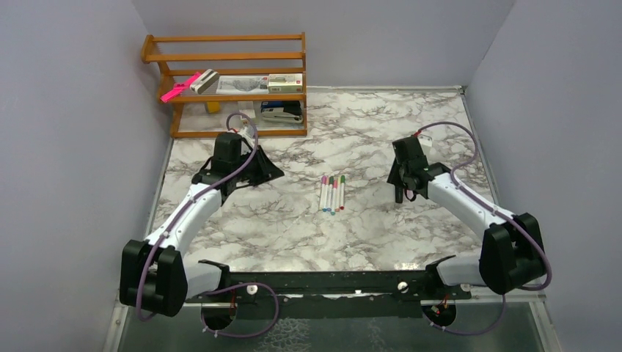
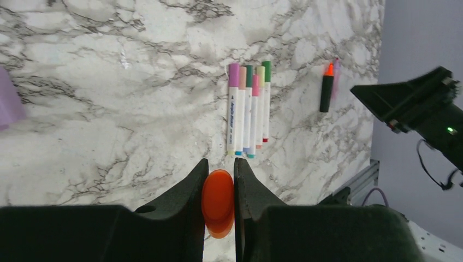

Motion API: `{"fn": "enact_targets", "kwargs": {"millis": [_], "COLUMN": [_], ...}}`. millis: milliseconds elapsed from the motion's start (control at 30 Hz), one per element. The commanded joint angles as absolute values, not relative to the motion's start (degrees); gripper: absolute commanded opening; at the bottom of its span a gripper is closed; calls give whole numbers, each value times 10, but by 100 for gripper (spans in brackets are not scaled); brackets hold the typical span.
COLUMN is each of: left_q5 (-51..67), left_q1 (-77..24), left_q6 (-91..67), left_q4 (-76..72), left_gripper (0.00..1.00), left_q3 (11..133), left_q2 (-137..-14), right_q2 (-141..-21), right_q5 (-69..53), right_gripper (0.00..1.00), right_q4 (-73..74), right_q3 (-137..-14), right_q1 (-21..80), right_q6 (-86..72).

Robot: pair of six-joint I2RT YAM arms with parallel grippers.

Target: Open the pen caps

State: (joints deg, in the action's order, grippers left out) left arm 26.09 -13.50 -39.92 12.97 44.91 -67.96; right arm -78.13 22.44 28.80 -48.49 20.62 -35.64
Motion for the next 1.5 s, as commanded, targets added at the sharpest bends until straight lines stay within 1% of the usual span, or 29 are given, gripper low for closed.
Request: {"fn": "enact_targets", "kwargs": {"millis": [0, 200, 433, 533, 667, 967, 1200, 1467], "left_q5": [195, 131, 79, 58, 52, 49, 55, 49], "left_q1": [-132, -132, -132, -132, -132, -133, -134, -135], "left_q6": [-353, -309, -283, -269, -262, -256, -259, -265], "left_q4": [173, 214, 233, 239, 238, 238, 238, 242], "left_gripper": [0, 0, 0, 1, 3, 3, 3, 8], "left_q3": [513, 567, 605, 613, 621, 646, 645, 615], "left_q2": [-713, -773, -834, -859, -893, -964, -989, -978], "right_q2": [-739, -696, -703, -699, -693, -692, -696, -704], "right_q5": [176, 69, -38, -66, -84, -111, -118, -125], "right_gripper": [43, 43, 43, 43, 43, 43, 43, 43], "right_q4": [308, 275, 247, 241, 238, 223, 216, 205], "right_q3": [-491, -468, -462, -461, -459, -438, -432, -421], "right_q1": [204, 204, 203, 204, 203, 203, 204, 204], "right_q6": [-350, -343, -332, -331, -325, -328, -326, -327]}}
